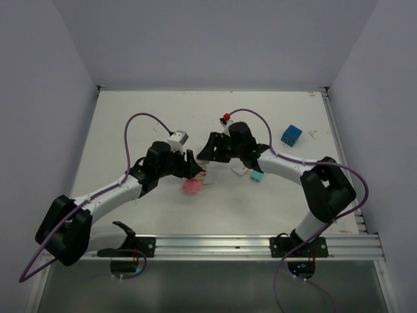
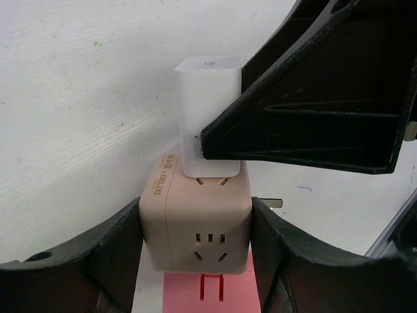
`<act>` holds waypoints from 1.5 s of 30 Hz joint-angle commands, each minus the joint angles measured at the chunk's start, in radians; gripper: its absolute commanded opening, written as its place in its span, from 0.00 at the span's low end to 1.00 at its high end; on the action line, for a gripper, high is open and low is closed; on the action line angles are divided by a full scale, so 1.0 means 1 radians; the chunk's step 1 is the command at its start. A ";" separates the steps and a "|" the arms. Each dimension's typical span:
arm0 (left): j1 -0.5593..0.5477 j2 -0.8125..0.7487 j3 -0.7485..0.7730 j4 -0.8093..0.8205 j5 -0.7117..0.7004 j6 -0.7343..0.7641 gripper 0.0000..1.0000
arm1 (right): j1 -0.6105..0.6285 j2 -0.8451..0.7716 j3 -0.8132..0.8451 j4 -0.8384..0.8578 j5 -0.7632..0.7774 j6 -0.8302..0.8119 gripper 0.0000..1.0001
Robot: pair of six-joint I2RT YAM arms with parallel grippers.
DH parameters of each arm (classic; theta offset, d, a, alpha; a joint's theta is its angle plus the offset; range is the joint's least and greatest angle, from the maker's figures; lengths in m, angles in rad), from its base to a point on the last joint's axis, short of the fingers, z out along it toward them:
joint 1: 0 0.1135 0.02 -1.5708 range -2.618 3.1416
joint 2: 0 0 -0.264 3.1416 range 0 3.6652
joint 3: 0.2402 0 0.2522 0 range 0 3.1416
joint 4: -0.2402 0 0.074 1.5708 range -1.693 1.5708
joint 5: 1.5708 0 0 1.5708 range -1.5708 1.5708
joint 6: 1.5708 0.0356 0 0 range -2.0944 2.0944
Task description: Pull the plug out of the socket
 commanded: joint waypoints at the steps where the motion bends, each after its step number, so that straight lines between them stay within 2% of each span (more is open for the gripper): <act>1: 0.001 -0.024 -0.009 0.040 0.022 -0.014 0.13 | 0.006 -0.067 0.034 0.125 -0.048 0.022 0.00; 2: 0.003 -0.022 -0.010 0.037 0.022 -0.019 0.00 | 0.006 -0.067 0.036 0.126 -0.042 0.025 0.00; 13: -0.003 0.002 -0.052 -0.054 0.071 -0.060 0.00 | 0.003 -0.075 0.117 0.076 0.105 -0.002 0.00; 19: -0.008 0.055 -0.059 -0.135 0.085 -0.091 0.00 | 0.001 -0.111 0.109 0.108 0.191 0.001 0.00; 45: -0.069 0.131 -0.115 -0.117 0.143 -0.115 0.00 | -0.051 -0.116 0.189 0.108 0.323 -0.033 0.00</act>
